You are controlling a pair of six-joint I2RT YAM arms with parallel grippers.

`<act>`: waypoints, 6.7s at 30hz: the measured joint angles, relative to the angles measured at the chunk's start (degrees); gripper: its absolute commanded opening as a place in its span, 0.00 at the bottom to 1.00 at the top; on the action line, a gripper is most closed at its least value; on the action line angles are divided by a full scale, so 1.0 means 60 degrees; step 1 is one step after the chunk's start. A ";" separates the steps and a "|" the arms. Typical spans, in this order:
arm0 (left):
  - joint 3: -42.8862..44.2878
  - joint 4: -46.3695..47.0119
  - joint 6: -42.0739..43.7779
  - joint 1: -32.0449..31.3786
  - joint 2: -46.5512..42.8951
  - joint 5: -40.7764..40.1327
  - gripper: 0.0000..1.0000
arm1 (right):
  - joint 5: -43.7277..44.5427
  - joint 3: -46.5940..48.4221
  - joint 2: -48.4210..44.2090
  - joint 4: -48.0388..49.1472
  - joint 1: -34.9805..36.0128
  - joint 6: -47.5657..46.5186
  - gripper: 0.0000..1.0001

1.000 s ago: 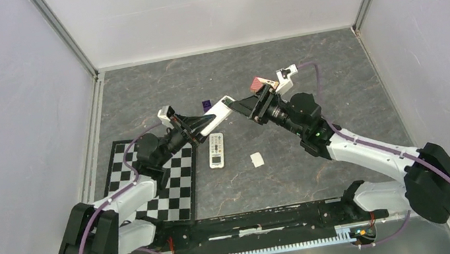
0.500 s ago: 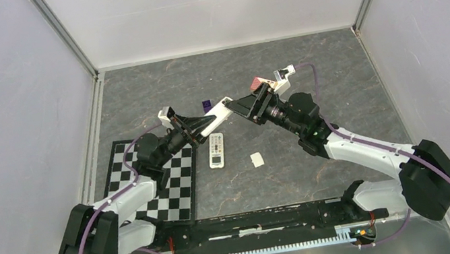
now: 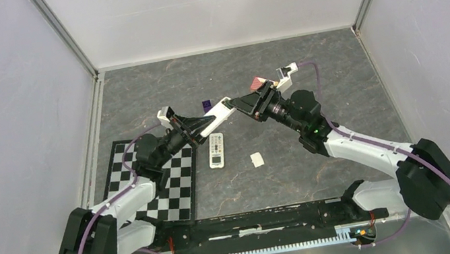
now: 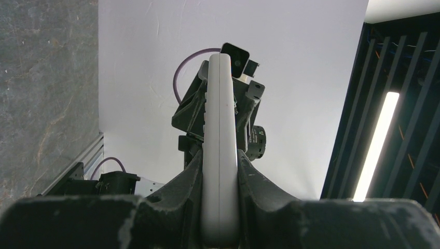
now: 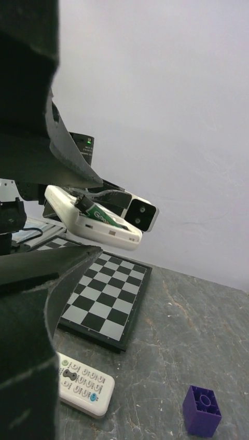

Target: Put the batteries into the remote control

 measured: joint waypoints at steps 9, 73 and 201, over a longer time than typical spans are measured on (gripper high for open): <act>0.0000 -0.0076 0.0142 0.0000 -0.0015 0.0047 0.02 | -0.0244 0.0000 0.0379 0.0193 -0.0120 0.0350 0.31; 0.2659 -0.4783 0.7879 -0.0029 0.0251 0.3767 0.02 | -0.4452 -0.1177 -0.2007 -0.1632 -0.1880 -0.5195 0.88; 0.3734 -1.1071 1.1511 0.1778 -0.0627 0.2087 0.02 | -0.4401 0.1923 0.4452 -0.8681 -0.0346 -2.0127 0.49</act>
